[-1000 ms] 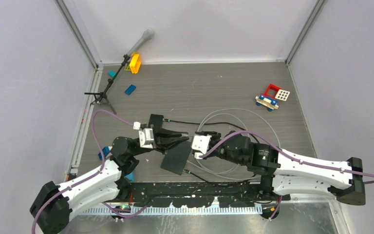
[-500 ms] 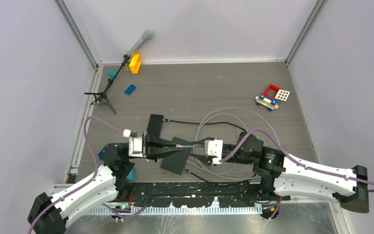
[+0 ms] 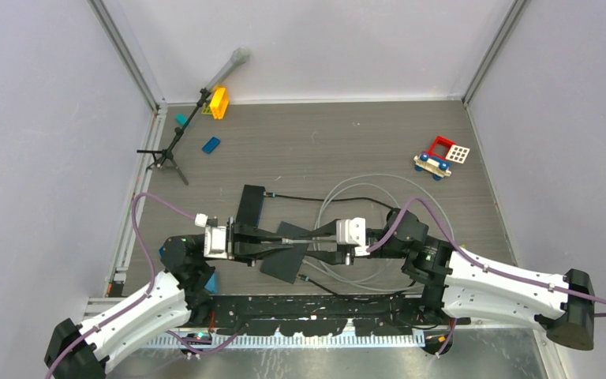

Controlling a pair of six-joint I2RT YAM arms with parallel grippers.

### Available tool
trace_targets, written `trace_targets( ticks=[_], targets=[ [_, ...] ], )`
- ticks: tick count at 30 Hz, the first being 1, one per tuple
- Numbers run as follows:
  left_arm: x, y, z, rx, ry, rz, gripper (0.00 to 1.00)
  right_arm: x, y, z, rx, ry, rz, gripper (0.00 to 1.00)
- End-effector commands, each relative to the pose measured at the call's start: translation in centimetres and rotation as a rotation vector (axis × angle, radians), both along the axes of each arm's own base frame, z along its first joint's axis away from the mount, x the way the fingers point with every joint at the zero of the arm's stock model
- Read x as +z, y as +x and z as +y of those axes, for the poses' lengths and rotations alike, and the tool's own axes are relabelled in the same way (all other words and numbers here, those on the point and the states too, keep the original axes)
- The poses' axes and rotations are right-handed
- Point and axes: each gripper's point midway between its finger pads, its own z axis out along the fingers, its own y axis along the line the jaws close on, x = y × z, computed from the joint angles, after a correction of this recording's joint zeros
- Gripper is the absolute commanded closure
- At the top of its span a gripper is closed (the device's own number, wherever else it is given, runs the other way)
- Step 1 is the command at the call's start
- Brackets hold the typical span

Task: Insert the plug into the switch port
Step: Pick up the connector from the center of the board.

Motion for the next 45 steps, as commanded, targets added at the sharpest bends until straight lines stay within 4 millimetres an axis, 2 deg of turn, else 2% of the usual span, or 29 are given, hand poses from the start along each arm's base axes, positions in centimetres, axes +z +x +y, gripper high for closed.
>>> trace_targets(
  ticks=[1, 33, 45],
  targets=[
    [-0.42, -0.48, -0.11, -0.030, 0.015, 0.009, 1.00, 3.14, -0.62, 0.55, 0.051, 0.106, -0.027, 0.58],
    [-0.97, -0.33, -0.41, -0.037, 0.035, 0.016, 1.00, 4.04, -0.74, -0.03, 0.058, 0.138, -0.045, 0.68],
    [-0.90, -0.42, -0.37, -0.040, 0.034, 0.012, 1.00, 3.10, -0.48, 0.35, 0.059, 0.110, -0.032, 0.74]
  ],
)
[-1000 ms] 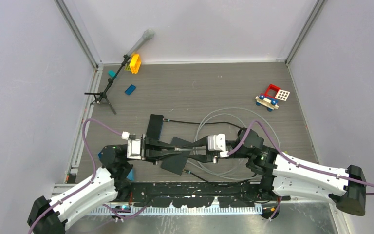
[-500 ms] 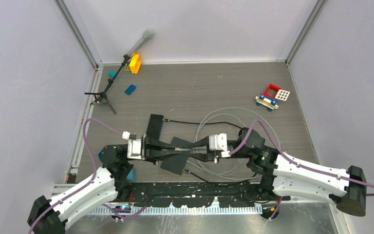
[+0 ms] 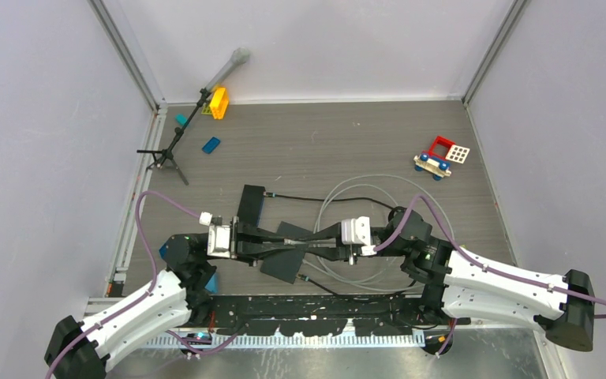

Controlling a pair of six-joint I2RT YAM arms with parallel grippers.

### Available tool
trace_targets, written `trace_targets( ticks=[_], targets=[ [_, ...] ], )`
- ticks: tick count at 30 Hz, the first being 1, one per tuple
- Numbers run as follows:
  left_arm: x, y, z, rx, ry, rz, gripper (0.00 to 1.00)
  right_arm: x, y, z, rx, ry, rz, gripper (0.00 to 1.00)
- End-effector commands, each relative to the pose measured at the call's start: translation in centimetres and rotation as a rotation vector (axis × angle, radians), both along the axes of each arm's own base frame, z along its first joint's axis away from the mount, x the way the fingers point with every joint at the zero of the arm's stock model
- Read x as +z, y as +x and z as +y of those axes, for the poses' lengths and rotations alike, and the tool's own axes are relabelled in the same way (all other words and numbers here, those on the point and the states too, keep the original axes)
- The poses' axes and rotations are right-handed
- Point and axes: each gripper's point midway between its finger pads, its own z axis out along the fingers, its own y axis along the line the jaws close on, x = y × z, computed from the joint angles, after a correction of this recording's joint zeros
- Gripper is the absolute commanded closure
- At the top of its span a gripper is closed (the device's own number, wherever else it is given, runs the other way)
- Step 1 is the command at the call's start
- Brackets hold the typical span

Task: Insert the plug into the switch port
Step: Pick up the connector from the center of the board.

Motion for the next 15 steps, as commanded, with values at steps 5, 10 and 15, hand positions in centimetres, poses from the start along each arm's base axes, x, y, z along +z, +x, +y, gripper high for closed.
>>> trace_targets(
  ticks=[5, 10, 15],
  targets=[
    [0.0, -0.6, 0.1, -0.027, 0.003, -0.005, 1.00, 1.6, 0.2, -0.1, -0.005, 0.047, -0.025, 0.92],
    [0.0, -0.6, 0.1, -0.020, 0.001, -0.005, 0.96, 1.1, 0.5, -0.3, -0.028, 0.031, -0.024, 0.99],
    [-0.4, 3.3, 0.8, 0.185, -0.050, 0.160, 0.23, 0.0, 3.7, -1.1, -0.209, -0.022, -0.002, 0.99]
  ],
)
